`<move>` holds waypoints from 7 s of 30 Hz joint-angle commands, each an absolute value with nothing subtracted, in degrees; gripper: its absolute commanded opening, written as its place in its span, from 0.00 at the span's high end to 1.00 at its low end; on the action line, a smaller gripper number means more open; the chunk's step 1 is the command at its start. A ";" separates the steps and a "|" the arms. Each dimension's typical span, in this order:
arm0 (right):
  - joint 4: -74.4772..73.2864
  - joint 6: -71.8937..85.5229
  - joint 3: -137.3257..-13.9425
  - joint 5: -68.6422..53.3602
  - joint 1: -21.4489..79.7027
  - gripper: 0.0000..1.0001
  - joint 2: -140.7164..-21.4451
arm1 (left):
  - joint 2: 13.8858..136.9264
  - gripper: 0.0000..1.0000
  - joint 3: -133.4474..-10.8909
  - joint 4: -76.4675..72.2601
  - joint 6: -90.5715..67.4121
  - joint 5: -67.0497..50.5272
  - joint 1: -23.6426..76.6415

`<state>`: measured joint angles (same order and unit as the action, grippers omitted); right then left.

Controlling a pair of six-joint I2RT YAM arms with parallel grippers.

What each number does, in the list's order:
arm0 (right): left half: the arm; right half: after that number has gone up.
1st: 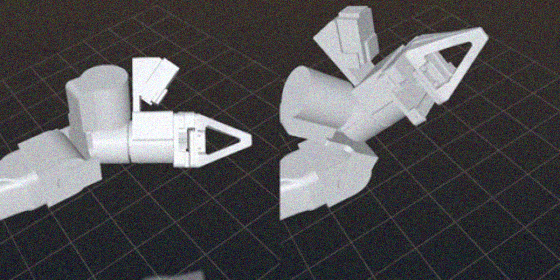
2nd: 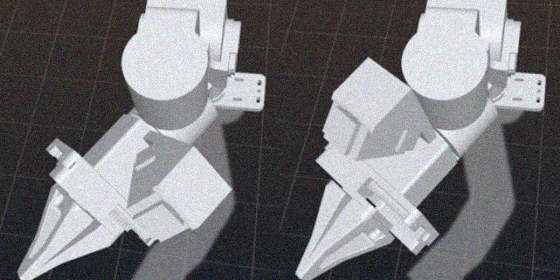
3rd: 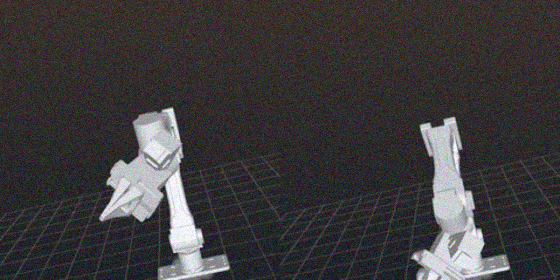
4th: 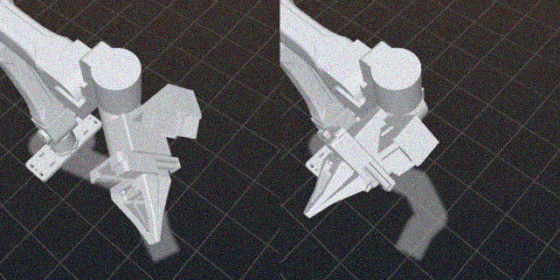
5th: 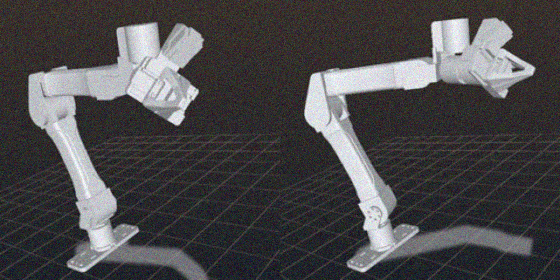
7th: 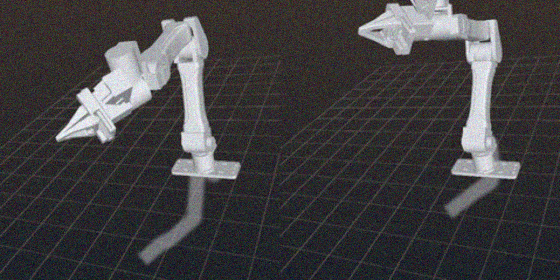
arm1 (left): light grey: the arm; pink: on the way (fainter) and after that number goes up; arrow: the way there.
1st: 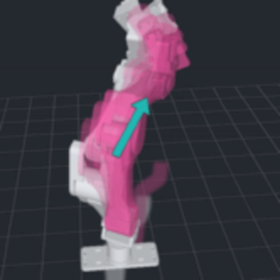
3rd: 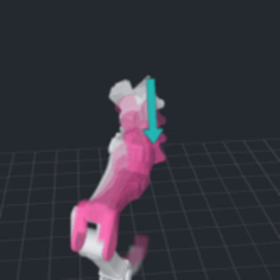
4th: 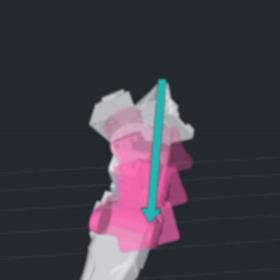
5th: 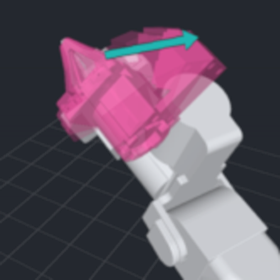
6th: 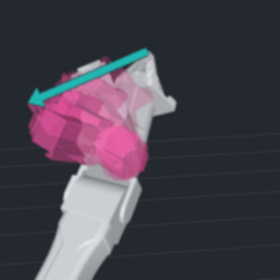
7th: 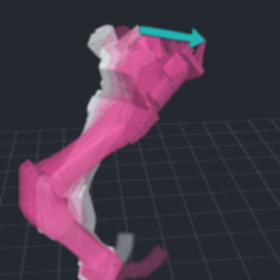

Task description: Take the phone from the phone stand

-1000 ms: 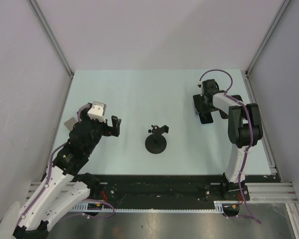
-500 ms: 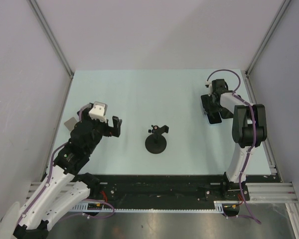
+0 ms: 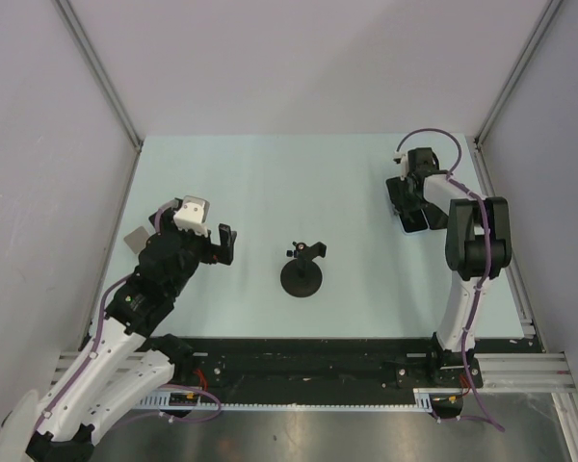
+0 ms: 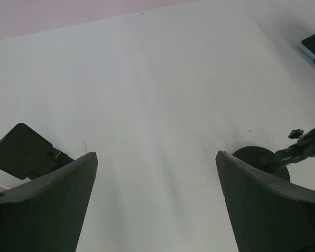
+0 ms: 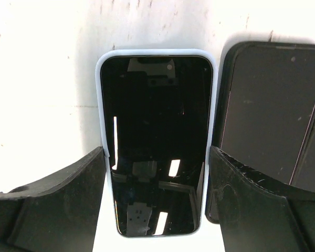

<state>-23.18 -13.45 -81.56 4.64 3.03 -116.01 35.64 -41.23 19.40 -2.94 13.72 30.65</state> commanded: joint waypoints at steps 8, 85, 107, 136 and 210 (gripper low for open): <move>-21.36 -12.04 -85.26 5.01 2.90 0.32 -117.77 | 36.03 0.00 -40.96 17.58 -1.93 12.92 30.06; -21.88 -2.82 -83.06 8.53 6.41 0.09 -104.52 | 39.63 0.00 -41.83 17.32 -3.34 6.51 30.15; -29.09 11.95 -69.18 10.72 11.87 0.00 -52.41 | 51.94 0.00 -52.64 17.49 -25.12 29.86 62.65; -27.25 12.74 -52.21 27.25 20.65 0.00 -30.15 | 76.11 0.47 -59.41 19.16 -30.23 51.68 73.74; -25.22 10.20 -49.22 25.31 22.68 0.00 -30.23 | 64.25 1.00 -56.60 11.72 -18.73 35.96 50.29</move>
<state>-27.97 11.35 -49.52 25.61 22.31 -30.46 67.88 -55.13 24.97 -23.38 37.58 55.90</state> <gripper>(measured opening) 0.994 0.318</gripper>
